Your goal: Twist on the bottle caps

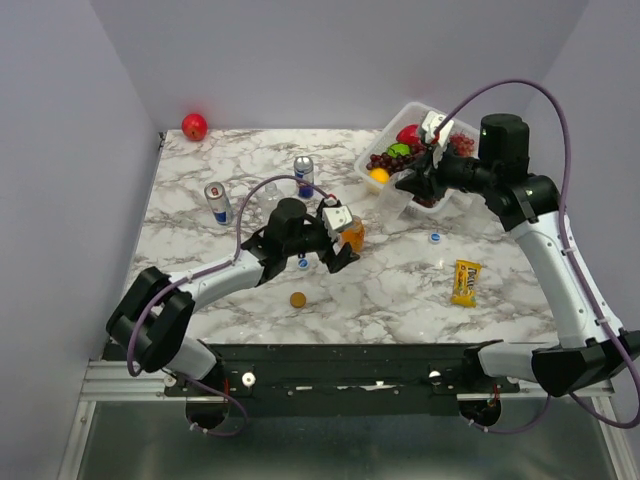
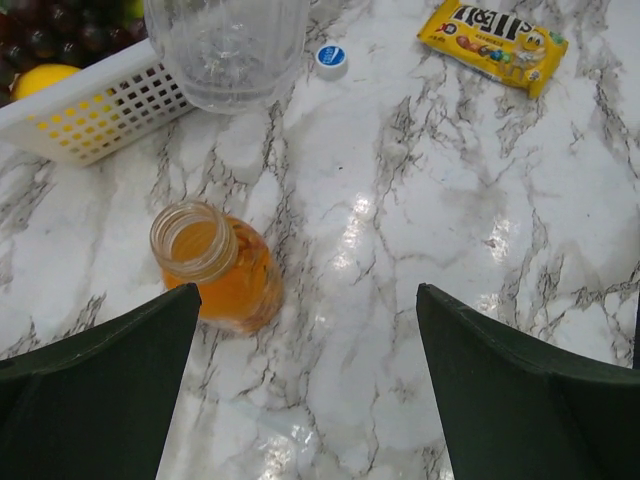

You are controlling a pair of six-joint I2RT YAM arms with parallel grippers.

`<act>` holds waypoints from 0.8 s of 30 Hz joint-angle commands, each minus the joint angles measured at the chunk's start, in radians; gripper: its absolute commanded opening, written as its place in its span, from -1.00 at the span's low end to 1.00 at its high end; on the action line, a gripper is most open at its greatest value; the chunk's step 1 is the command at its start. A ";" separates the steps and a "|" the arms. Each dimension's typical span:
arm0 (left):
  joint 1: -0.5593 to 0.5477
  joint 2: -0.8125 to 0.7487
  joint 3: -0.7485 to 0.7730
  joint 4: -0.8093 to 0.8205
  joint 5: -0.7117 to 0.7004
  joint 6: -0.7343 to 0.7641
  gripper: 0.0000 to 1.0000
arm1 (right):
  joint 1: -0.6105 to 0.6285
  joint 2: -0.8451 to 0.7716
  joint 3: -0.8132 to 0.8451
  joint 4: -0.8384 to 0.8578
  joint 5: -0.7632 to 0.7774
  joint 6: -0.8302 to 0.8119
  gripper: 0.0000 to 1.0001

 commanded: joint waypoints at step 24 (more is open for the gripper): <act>-0.052 0.207 0.185 0.224 0.259 -0.175 0.78 | 0.027 0.034 0.051 -0.065 -0.273 0.160 -0.99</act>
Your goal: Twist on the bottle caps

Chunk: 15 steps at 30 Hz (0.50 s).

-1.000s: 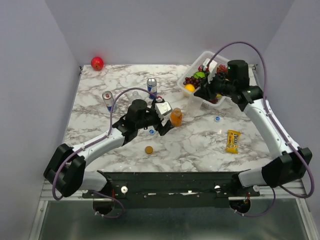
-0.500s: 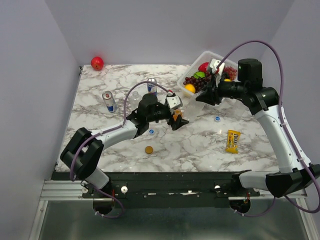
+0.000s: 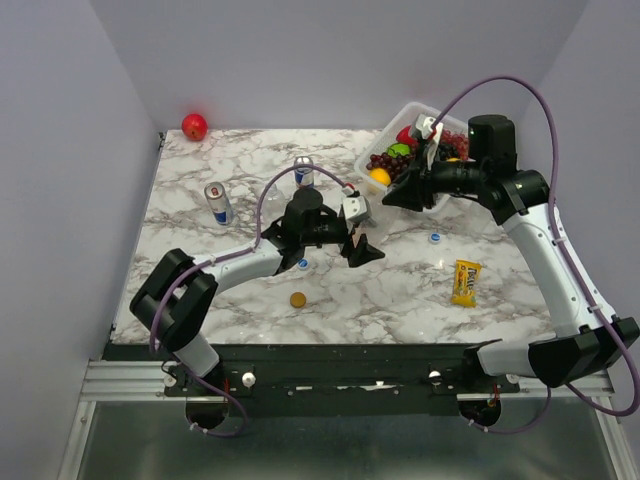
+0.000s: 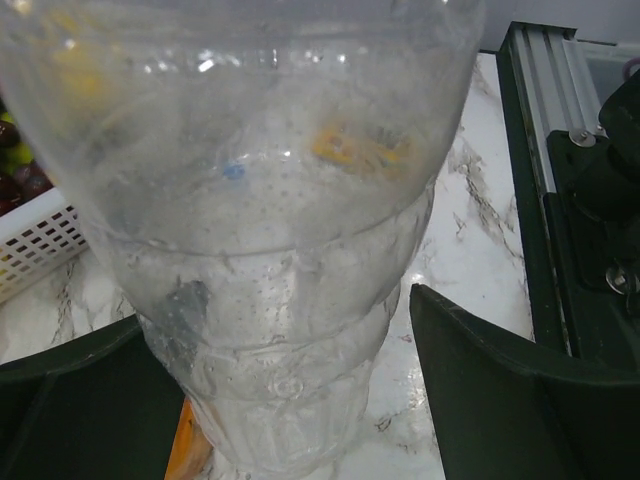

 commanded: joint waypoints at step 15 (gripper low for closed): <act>-0.001 0.021 -0.030 0.162 0.084 -0.108 -0.08 | 0.029 -0.016 0.073 -0.046 0.072 0.032 -0.30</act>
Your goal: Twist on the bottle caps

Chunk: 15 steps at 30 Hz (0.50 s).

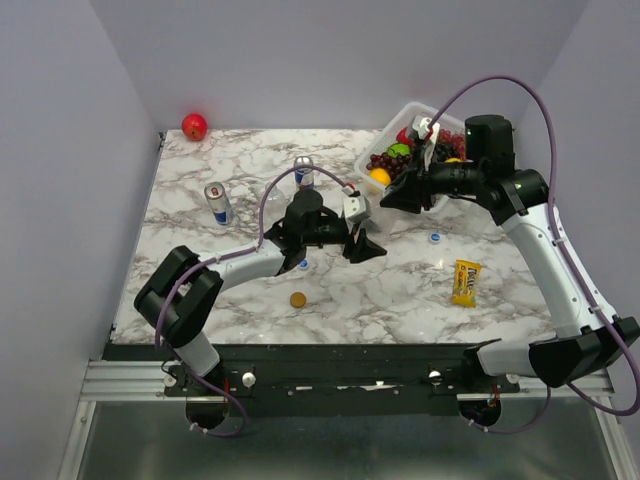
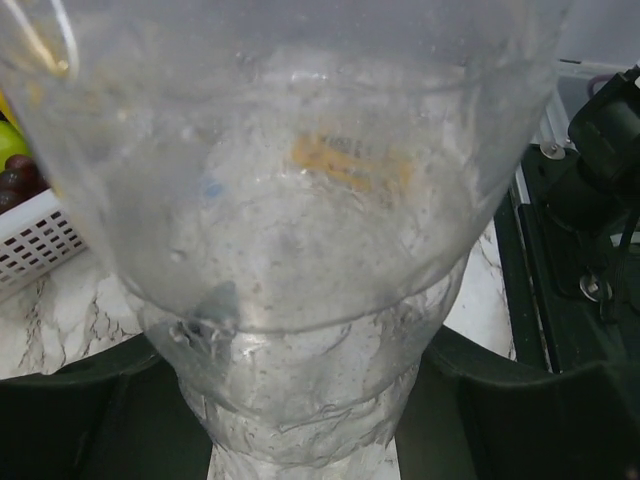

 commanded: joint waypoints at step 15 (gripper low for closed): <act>0.156 -0.618 -0.238 -0.201 -0.290 0.074 -1.00 | 0.082 0.121 0.163 -0.072 0.193 -0.097 0.27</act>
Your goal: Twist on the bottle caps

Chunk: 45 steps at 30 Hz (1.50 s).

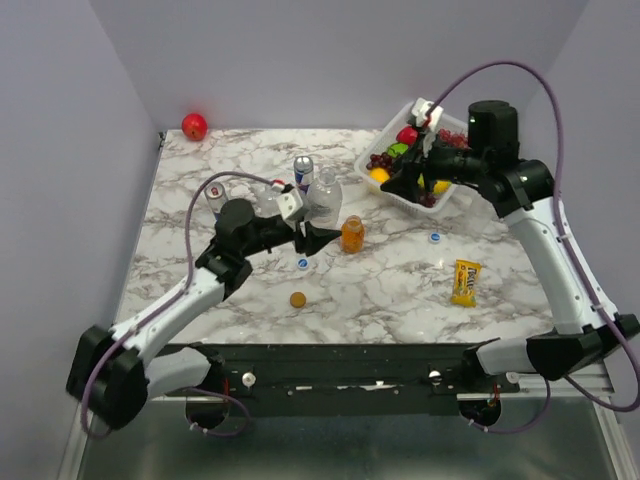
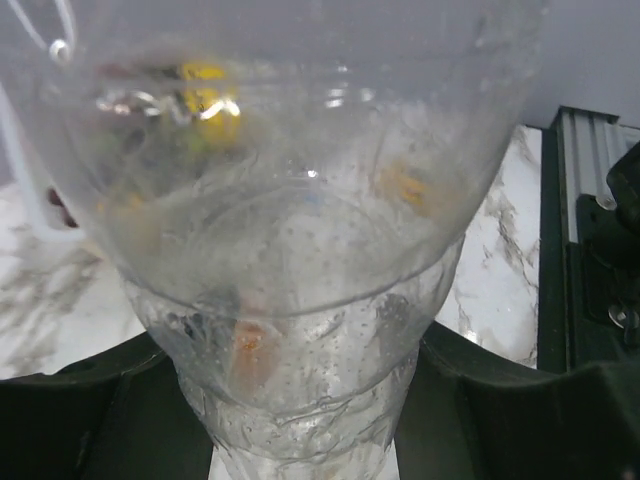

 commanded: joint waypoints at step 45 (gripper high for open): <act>0.350 -0.539 0.048 -0.357 -0.468 -0.019 -1.00 | 0.504 0.780 -0.162 0.472 0.365 -0.167 0.57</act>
